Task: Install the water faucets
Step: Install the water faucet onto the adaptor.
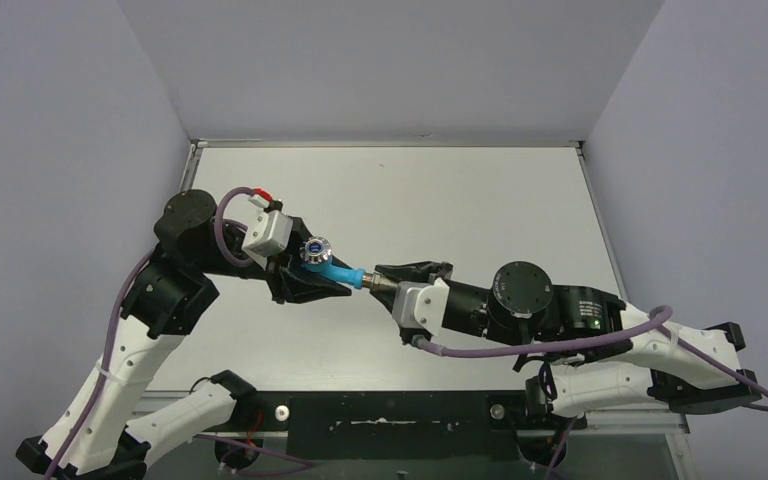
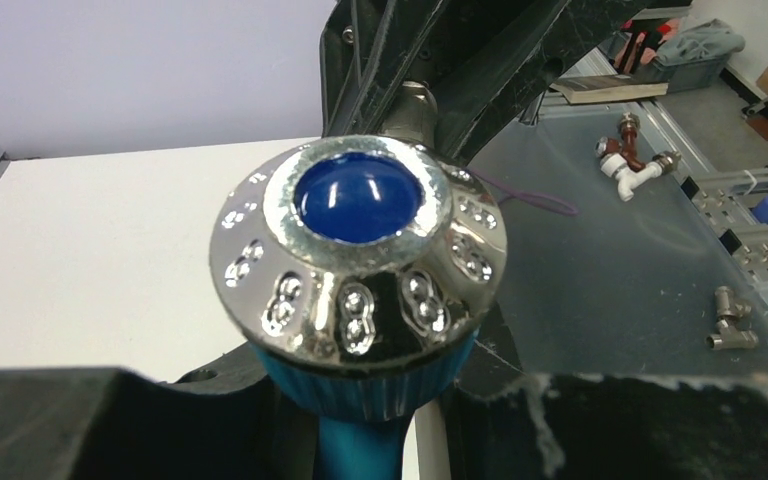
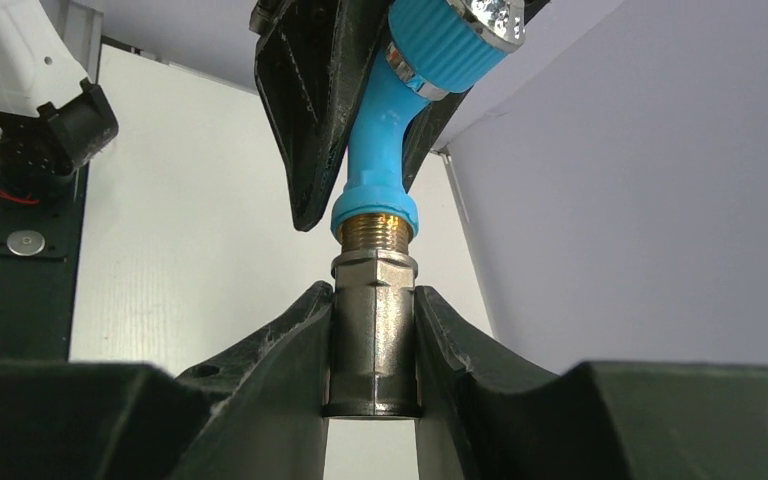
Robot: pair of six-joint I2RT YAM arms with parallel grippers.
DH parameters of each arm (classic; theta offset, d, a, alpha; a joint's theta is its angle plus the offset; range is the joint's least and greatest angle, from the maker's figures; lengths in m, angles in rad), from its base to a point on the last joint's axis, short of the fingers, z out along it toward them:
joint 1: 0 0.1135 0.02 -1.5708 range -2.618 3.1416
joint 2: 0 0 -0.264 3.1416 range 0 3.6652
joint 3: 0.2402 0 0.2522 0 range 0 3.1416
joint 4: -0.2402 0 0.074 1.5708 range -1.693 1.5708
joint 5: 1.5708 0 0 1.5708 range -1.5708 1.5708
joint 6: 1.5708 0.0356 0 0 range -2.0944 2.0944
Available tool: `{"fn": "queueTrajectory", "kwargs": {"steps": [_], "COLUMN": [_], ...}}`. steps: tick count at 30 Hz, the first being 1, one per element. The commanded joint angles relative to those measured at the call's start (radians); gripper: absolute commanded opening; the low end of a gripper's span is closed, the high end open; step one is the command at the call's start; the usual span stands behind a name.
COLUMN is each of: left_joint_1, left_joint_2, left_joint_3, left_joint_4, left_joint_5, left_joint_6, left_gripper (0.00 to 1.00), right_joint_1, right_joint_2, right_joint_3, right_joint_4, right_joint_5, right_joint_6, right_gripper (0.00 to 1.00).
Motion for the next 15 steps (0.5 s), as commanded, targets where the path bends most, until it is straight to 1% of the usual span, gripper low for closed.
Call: {"fn": "queueTrajectory", "kwargs": {"steps": [1, 6, 15], "left_joint_1": [-0.008, -0.012, -0.017], "left_joint_2": [0.021, 0.034, 0.044], "left_joint_3": [0.058, 0.075, 0.079], "left_joint_4": [-0.052, -0.107, -0.105], "left_joint_5": [-0.010, -0.022, -0.020], "left_joint_6": [0.092, 0.137, 0.147], "left_gripper": [0.00, 0.00, 0.00], "right_joint_1": [-0.003, -0.017, -0.080], "right_joint_2": [0.052, 0.077, 0.088], "right_joint_3": [0.067, 0.104, 0.098], "right_joint_4": [0.032, -0.029, -0.002], "right_joint_5": [-0.081, -0.099, -0.200], "right_joint_6": [0.130, 0.181, 0.321], "right_gripper": [0.00, 0.00, 0.00]}}
